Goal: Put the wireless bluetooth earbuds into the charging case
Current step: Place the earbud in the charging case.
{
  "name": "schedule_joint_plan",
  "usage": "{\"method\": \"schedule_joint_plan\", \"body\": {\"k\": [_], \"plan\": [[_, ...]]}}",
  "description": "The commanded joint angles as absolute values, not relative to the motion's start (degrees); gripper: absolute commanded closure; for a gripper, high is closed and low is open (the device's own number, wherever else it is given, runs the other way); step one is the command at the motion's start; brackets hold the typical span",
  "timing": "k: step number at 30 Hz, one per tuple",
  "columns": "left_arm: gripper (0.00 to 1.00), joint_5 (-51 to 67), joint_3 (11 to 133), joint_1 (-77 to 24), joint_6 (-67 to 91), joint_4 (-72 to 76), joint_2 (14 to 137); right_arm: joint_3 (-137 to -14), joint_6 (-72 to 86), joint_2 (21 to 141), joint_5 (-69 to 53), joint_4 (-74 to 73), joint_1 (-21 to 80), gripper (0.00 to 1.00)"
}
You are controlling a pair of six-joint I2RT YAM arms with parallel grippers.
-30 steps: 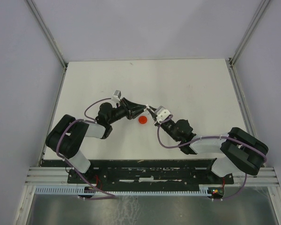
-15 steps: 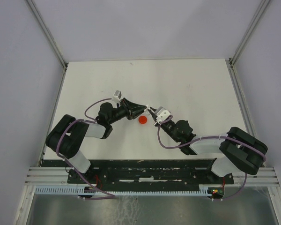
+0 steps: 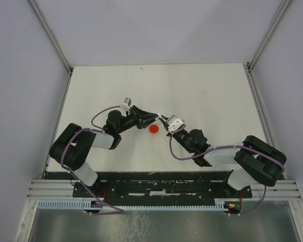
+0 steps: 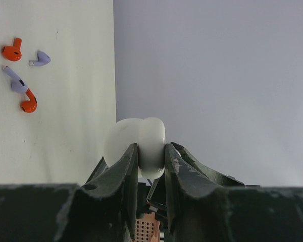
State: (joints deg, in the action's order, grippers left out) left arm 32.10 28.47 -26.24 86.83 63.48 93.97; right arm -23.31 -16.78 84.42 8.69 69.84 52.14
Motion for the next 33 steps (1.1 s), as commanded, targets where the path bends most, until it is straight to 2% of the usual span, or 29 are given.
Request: {"method": "schedule_joint_plan", "body": {"k": [1, 16, 33], "plan": [[0.97, 33.5, 30.3, -26.6, 84.6, 66.8, 92.1, -23.6, -16.0, 85.0, 8.6, 72.1, 52.5, 0.98], [0.97, 33.7, 30.4, -26.6, 86.4, 69.6, 93.2, -23.7, -15.3, 84.6, 6.6, 70.3, 52.5, 0.98], [0.97, 34.0, 30.5, -26.5, 87.5, 70.8, 93.4, -21.5, -17.5, 82.9, 13.2, 72.7, 52.4, 0.98]]}}
